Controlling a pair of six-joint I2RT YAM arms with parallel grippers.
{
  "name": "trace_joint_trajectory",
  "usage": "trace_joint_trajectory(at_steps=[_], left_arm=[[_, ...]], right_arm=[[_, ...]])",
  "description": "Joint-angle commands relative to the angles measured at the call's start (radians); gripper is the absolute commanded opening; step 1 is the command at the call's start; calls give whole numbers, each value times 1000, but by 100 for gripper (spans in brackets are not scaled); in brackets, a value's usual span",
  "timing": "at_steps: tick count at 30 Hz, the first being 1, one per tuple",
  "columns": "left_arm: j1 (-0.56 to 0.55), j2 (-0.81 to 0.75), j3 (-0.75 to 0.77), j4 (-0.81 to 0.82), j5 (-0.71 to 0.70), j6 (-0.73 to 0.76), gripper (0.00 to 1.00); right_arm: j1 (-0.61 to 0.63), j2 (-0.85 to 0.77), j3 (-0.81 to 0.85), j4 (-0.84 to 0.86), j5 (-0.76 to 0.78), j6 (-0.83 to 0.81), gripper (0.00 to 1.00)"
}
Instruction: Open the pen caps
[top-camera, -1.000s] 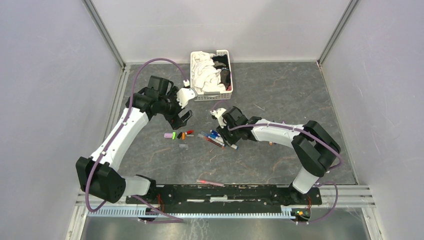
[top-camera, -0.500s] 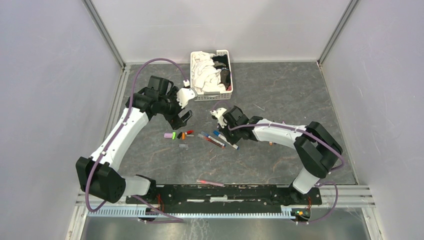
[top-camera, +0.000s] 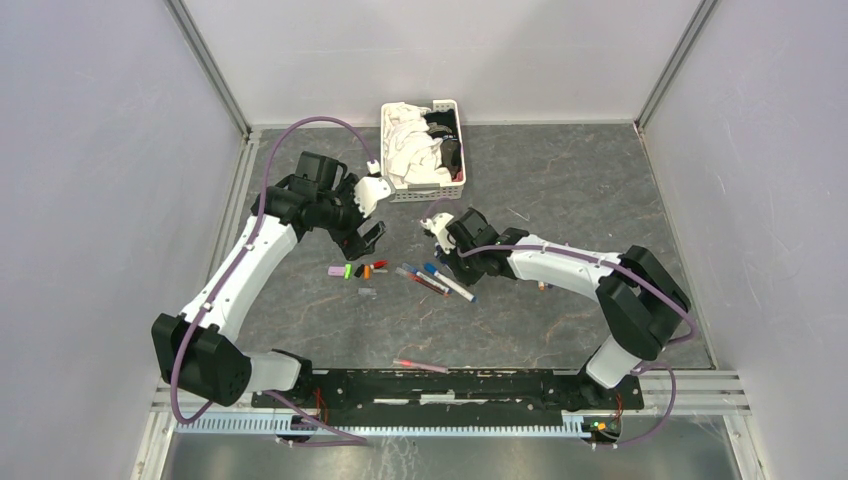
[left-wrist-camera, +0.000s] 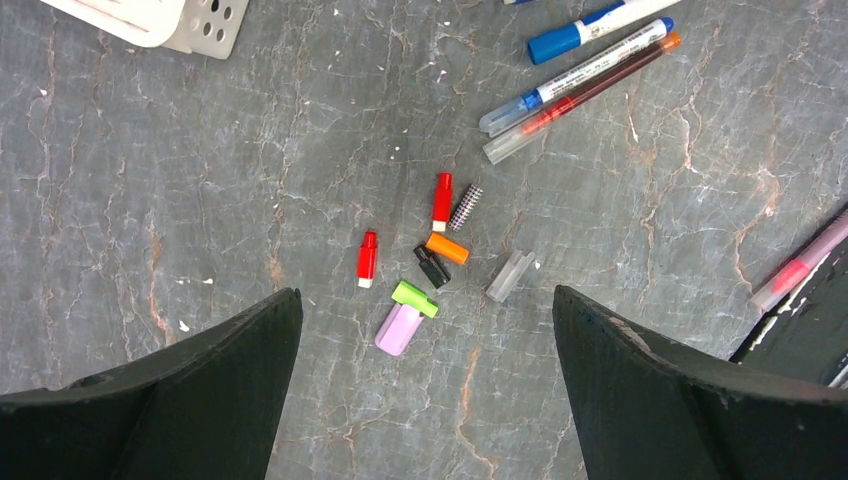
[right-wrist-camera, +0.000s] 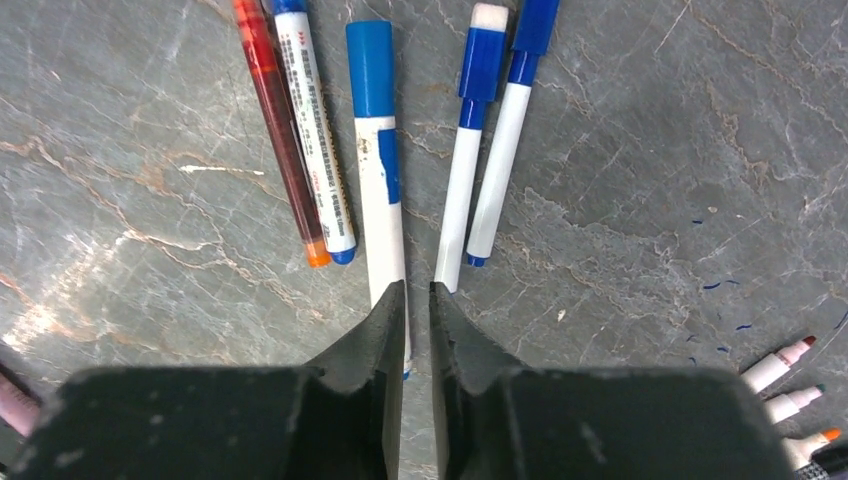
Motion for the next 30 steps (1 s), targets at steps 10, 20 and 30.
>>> trace_joint_trajectory(at_steps=[10,20,30], left_arm=[[2,-3,-4,-16,41,-10,100],[1,-21,-14,-15,40,-12,100],[2,-27,-21,-19,36,-9,100]], right_arm=[[-13,1,49,12,101,14,28],[-52,187,234,3,29,16,25],[-82,246,226,39,69,38,23]])
